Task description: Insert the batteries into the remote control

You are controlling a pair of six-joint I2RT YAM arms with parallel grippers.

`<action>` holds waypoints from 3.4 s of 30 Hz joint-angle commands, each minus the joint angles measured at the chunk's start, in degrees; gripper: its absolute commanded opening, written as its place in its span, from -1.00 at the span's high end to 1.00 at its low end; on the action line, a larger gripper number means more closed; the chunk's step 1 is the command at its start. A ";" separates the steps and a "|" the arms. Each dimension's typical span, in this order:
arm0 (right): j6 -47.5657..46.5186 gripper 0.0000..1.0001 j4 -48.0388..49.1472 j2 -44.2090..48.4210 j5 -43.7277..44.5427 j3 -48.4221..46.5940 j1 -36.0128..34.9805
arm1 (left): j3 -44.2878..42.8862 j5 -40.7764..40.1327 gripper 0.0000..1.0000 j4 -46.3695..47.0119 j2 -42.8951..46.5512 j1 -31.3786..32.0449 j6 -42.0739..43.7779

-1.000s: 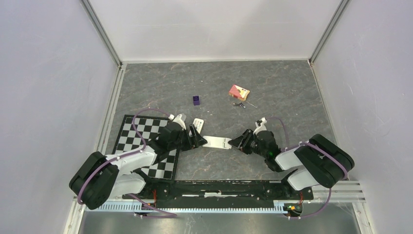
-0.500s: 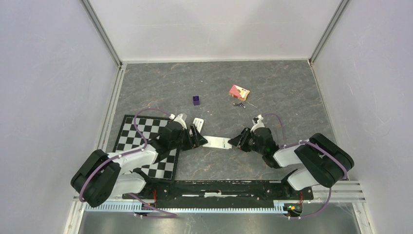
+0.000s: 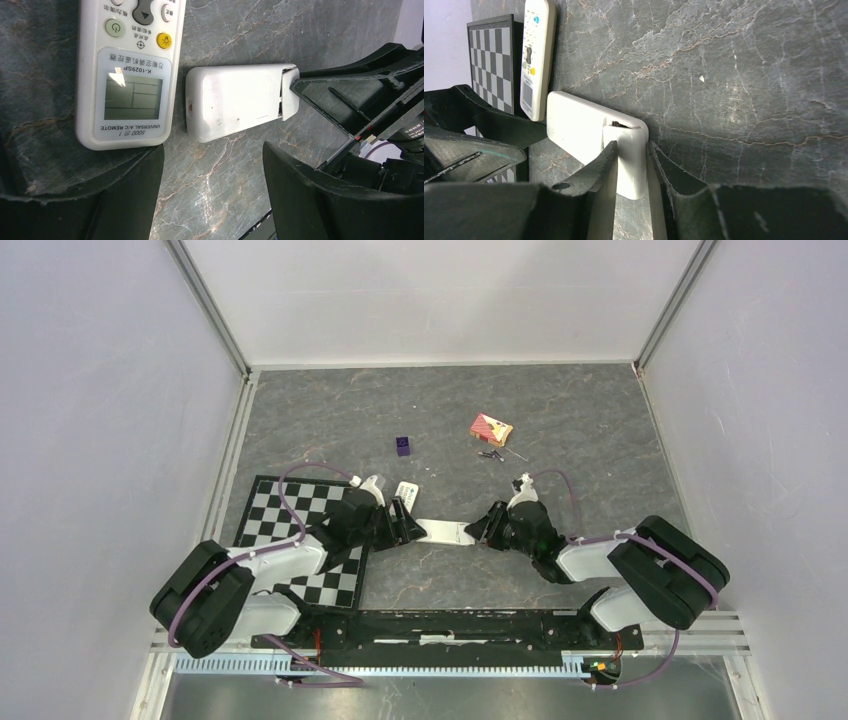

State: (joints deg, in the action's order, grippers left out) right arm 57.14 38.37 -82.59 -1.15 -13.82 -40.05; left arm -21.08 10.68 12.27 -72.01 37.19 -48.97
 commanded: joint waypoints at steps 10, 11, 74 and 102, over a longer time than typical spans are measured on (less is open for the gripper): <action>2.78 0.62 -5.52 3.22 10.93 2.12 -1.31 | -3.43 2.68 -0.57 0.82 -2.40 -0.19 1.42; 3.09 0.62 -5.50 3.46 11.59 2.22 -1.55 | -3.57 2.72 -0.57 0.82 -2.54 -0.19 1.50; -1.23 0.14 -22.30 10.78 9.07 1.54 -5.04 | -7.48 -1.58 -0.53 -7.00 -5.65 -0.18 6.51; 3.84 0.22 -16.59 2.90 8.95 0.54 -5.94 | -7.47 -1.59 -0.54 -5.59 -8.89 -0.14 7.48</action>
State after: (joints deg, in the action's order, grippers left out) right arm 64.07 29.28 -77.03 5.30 -13.85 -45.63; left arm -28.56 10.90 8.47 -79.64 37.19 -45.01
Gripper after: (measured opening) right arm 0.387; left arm 0.765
